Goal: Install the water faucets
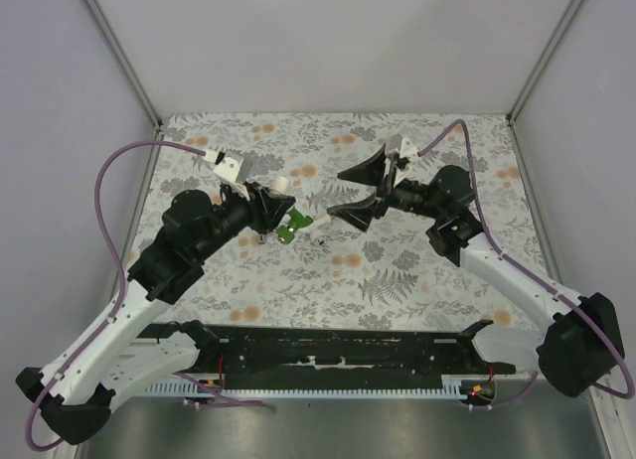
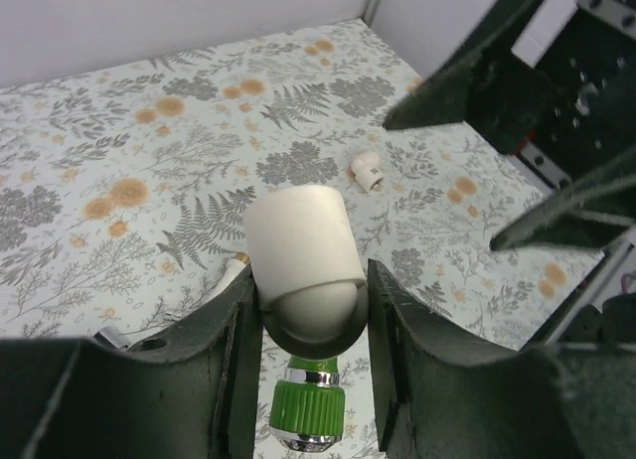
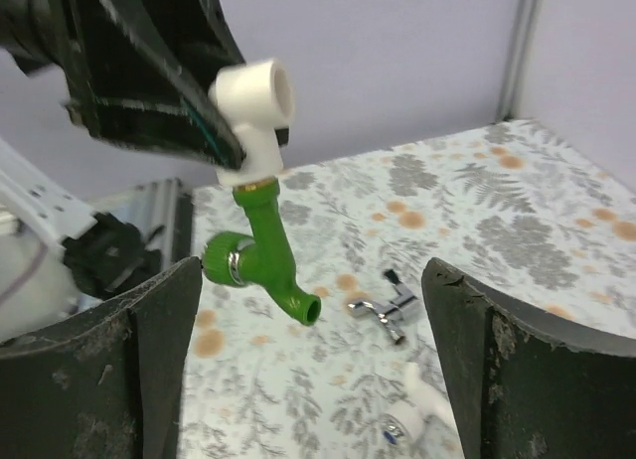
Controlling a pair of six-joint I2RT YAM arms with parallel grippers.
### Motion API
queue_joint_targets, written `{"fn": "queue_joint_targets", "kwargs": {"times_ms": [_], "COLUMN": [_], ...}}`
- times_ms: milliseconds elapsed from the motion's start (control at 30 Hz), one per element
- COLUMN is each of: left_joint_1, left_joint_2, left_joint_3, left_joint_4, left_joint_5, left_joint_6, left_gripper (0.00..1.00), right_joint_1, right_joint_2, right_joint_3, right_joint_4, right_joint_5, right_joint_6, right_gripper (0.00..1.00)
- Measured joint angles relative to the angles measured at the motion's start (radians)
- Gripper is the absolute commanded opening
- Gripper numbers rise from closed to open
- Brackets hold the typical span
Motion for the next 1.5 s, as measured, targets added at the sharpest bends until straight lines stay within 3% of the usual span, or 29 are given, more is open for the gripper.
{"fn": "queue_joint_targets", "kwargs": {"times_ms": [200,400,700,1100,1400,1500], "left_joint_1": [0.0,0.0,0.0,0.001,0.006,0.0], "left_joint_2": [0.035,0.055,0.071,0.09,0.095,0.095], "left_joint_3": [0.056,0.079,0.103,0.124,0.129,0.129], "left_joint_4": [-0.05,-0.071,-0.105,-0.126,-0.127,-0.127], "left_joint_5": [-0.095,-0.135,-0.171,-0.191,-0.197,-0.182], "left_joint_6": [-0.066,-0.111,-0.149,-0.213,-0.256,-0.277], "left_gripper": [0.02,0.02,0.02,0.02,0.02,0.02], "right_joint_1": [0.201,0.347,0.589,0.759,0.76,0.759], "right_joint_2": [-0.048,-0.048,0.031,0.374,0.468,0.473], "right_joint_3": [-0.101,-0.187,-0.235,-0.251,-0.154,-0.113], "right_joint_4": [-0.103,-0.084,0.158,0.612,0.652,0.662], "right_joint_5": [0.269,0.471,0.816,1.152,1.304,1.329], "right_joint_6": [-0.354,-0.563,-0.923,-1.309,-1.388,-1.389], "right_gripper": [0.98,0.98,0.98,0.98,0.98,0.94]}}
